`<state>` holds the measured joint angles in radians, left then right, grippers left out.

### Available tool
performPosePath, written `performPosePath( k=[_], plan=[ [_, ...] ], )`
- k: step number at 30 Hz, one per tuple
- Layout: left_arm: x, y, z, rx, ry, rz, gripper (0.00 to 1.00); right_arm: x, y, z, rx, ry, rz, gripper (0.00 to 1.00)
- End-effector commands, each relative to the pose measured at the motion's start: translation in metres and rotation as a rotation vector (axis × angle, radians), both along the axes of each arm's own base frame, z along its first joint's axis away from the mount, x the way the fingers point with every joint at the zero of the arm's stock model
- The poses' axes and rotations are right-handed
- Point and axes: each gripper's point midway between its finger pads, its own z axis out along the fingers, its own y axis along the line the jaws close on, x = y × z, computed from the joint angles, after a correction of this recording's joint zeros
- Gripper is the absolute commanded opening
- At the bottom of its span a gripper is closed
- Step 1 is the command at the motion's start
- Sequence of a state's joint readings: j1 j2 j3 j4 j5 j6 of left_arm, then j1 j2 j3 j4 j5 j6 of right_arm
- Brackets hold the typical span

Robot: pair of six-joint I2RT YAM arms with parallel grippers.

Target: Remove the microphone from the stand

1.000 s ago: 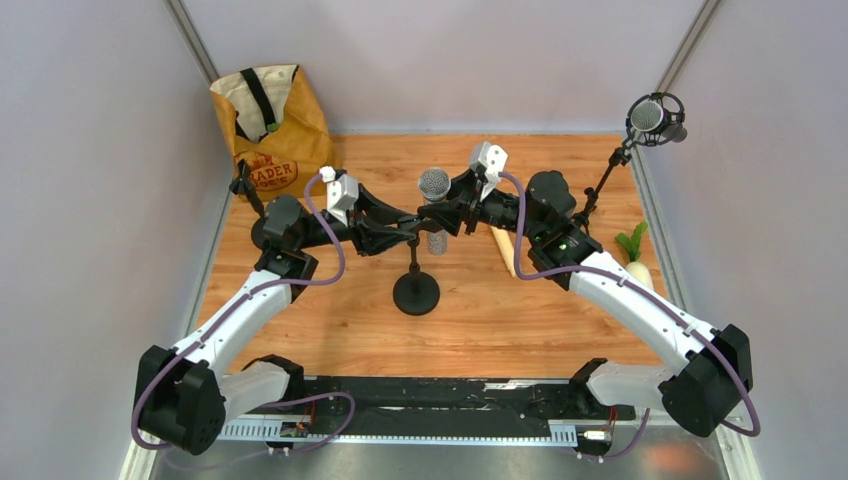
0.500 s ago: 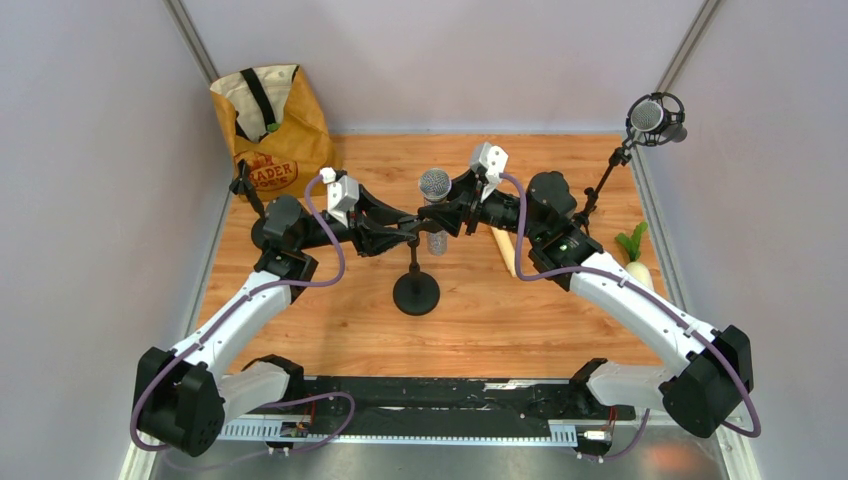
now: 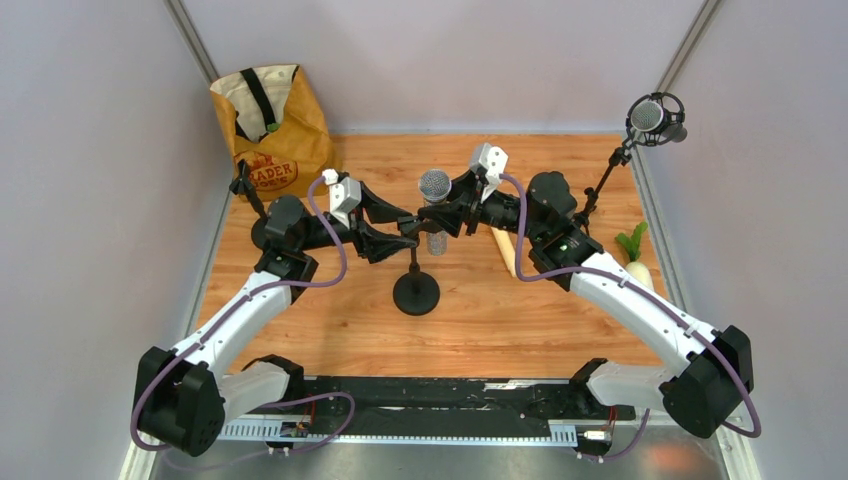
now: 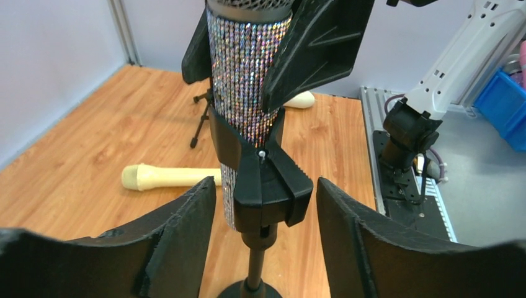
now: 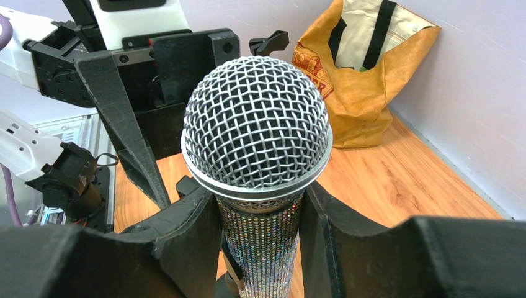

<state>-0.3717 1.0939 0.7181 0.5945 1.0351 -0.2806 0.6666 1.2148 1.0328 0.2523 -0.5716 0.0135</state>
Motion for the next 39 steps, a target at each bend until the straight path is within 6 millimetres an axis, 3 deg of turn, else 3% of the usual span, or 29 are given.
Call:
performPosePath(
  k=[1,26,36,38,39],
  plan=[
    [-0.002,0.001,-0.007,0.017,-0.004,-0.001,0.7,-0.018,-0.001,0.018,0.04,-0.041,0.053,0.35],
    [-0.01,0.0,-0.002,0.006,-0.018,-0.04,0.67,-0.018,0.0,0.016,0.035,-0.044,0.055,0.35],
    [-0.015,0.0,0.002,-0.006,-0.026,-0.067,0.72,-0.017,-0.001,0.016,0.033,-0.046,0.05,0.35],
    [-0.015,0.0,0.002,-0.006,-0.026,-0.067,0.6,-0.017,-0.001,0.016,0.032,-0.049,0.051,0.35],
    [-0.016,0.0,0.003,-0.008,-0.029,-0.067,0.31,-0.017,-0.001,0.015,0.031,-0.048,0.051,0.35]
  ],
)
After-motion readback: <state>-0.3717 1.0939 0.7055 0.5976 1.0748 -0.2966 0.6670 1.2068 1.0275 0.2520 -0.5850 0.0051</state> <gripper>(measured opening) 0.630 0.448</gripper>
